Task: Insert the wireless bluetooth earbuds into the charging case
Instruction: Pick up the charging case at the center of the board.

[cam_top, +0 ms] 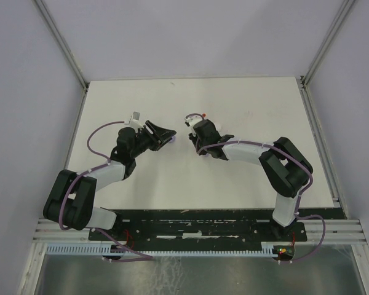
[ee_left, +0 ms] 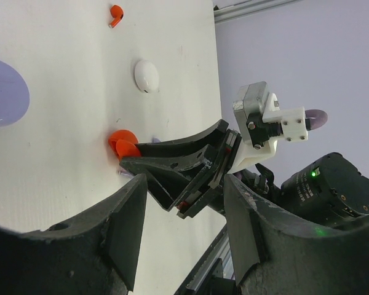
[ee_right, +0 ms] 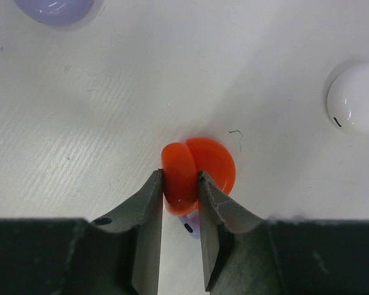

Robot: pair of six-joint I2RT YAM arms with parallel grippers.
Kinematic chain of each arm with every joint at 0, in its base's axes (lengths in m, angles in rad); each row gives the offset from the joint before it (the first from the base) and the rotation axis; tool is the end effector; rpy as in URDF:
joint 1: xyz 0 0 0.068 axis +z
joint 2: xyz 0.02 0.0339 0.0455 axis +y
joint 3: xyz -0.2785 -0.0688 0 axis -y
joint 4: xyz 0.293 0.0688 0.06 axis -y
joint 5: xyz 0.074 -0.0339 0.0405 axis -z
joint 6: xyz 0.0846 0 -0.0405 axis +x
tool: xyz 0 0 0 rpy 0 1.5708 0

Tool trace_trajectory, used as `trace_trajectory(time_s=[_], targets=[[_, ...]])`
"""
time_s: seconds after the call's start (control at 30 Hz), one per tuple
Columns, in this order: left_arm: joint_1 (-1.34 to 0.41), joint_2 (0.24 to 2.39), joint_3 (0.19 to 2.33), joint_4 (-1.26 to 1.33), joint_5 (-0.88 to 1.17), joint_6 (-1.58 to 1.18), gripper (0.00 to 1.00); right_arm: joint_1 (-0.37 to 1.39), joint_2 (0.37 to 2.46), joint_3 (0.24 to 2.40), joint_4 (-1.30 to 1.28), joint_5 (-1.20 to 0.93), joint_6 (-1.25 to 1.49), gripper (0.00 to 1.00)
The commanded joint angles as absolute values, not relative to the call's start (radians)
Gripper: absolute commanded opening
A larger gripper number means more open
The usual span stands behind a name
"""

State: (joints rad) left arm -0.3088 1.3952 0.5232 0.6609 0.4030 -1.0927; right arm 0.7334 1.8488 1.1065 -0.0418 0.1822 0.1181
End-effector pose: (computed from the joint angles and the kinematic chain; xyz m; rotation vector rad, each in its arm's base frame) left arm 0.3274 -0.1393 0.1702 -0.4483 1.9295 -1.3239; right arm 0.3551 0.2994 0.1164 -0.6257 2.2630 0.2069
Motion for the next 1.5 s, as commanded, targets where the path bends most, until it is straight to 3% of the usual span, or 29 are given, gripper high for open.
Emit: trace_trajectory(time_s=[0.0, 0.27, 0.5, 0.87, 0.97, 1.47], targets=[[-0.304, 1.398, 0.521, 0.717, 0.421, -1.054, 0.59, 0.738, 1.835, 1.141, 0.014, 0.184, 0.113, 0.22], [-0.304, 1.386, 0.525, 0.702, 0.421, -1.034, 0.59, 0.712, 1.807, 1.173, 0.014, 0.13, 0.185, 0.18], [-0.302, 1.337, 0.527, 0.656, 0.392, -0.99, 0.59, 0.585, 1.741, 1.174, 0.001, -0.008, 0.398, 0.12], [-0.305, 1.242, 0.563, 0.517, 0.292, -0.898, 0.59, 0.385, 1.644, 1.053, 0.18, -0.345, 0.652, 0.1], [-0.321, 1.237, 0.581, 0.488, 0.253, -0.884, 0.64, 0.319, 1.653, 1.009, 0.3, -0.454, 0.75, 0.09], [-0.49, 1.501, 0.942, 0.241, 0.013, -0.708, 0.71, 0.13, 1.635, 0.882, 0.524, -0.672, 0.991, 0.06]])
